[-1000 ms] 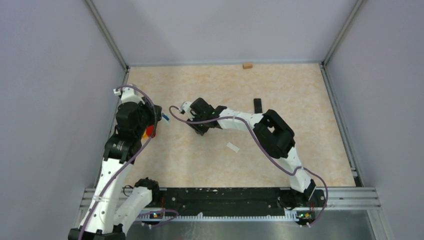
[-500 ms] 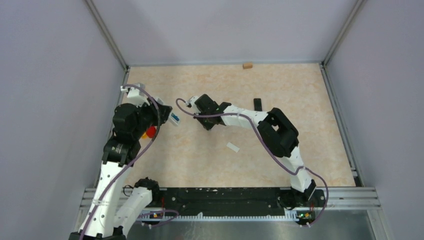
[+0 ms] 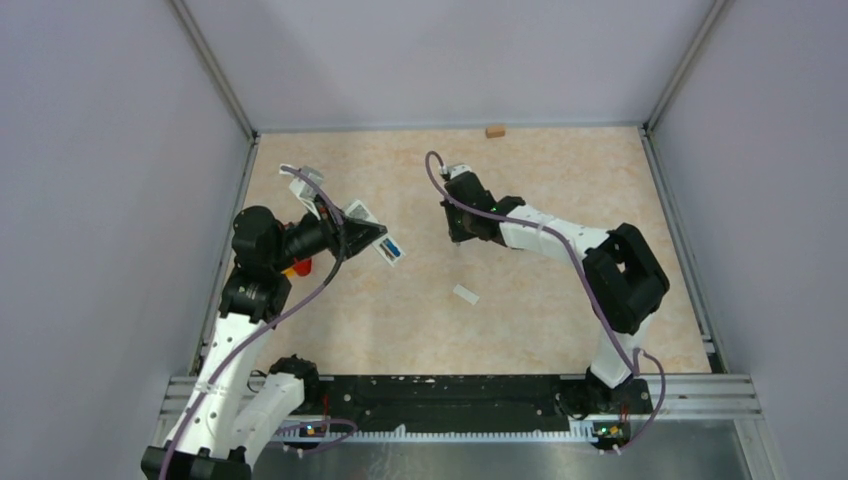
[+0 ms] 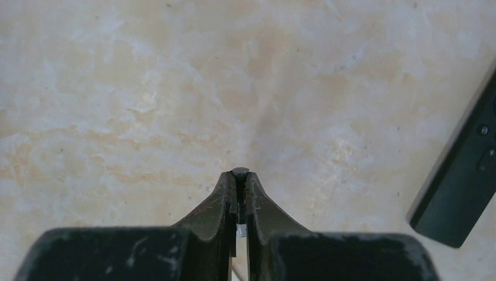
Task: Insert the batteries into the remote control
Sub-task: Place the battery at the center of the board, then pick up the battery from the center of the board.
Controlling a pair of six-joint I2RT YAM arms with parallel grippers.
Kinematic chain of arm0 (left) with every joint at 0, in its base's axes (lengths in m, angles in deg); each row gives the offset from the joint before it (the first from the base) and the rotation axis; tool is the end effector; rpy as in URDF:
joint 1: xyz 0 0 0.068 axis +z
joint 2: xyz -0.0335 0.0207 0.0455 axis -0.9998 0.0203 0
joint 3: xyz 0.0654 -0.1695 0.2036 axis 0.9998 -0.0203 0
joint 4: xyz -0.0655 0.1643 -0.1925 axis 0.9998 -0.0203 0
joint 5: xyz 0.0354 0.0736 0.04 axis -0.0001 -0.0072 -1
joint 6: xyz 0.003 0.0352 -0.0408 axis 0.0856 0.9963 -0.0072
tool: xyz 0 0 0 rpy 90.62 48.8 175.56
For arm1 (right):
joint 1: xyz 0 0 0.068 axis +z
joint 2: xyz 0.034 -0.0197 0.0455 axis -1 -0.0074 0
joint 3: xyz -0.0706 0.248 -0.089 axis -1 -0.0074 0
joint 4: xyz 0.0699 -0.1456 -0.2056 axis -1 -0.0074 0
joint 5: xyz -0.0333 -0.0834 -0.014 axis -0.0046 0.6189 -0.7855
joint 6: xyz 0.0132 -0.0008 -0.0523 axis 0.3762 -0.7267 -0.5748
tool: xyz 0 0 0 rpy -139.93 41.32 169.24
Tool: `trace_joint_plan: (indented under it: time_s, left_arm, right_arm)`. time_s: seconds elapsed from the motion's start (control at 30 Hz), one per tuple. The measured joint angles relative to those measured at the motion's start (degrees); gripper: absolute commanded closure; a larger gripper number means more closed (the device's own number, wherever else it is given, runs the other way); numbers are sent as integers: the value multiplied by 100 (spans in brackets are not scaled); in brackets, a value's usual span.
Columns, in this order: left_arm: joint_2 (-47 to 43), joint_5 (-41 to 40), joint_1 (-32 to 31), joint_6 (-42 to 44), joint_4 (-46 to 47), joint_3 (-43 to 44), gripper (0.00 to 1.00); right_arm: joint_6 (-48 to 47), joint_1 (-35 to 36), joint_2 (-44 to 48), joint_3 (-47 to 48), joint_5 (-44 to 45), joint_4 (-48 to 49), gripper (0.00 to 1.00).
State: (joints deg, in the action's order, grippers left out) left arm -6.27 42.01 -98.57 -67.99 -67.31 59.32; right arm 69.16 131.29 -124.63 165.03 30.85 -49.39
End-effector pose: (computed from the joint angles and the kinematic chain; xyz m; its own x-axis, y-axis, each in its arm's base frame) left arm 0.1653 -0.0542 0.3626 -0.4036 -0.2496 -0.8802 0.7187 0.5088 -0.4738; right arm 0.3072 0.2663 0.2265 -0.6903 -0.2361 -0.6839 -0.3957 0.9146 0.0836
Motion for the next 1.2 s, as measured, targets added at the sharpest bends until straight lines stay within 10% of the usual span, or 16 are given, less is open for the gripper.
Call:
trace_joint_plan:
  time_s: [0.33, 0.6, 1.2]
  left_arm:
    - [98, 345, 0, -122, 411, -103, 100]
    - [96, 291, 0, -162, 428, -170, 100]
    - [72, -13, 0, -168, 428, -229, 100]
  right_arm:
    - [2184, -472, 256, -1445, 282, -190, 98]
    - [3423, -470, 555, -1808, 522, -232, 64]
    - [1001, -472, 367, -966, 334, -479, 57]
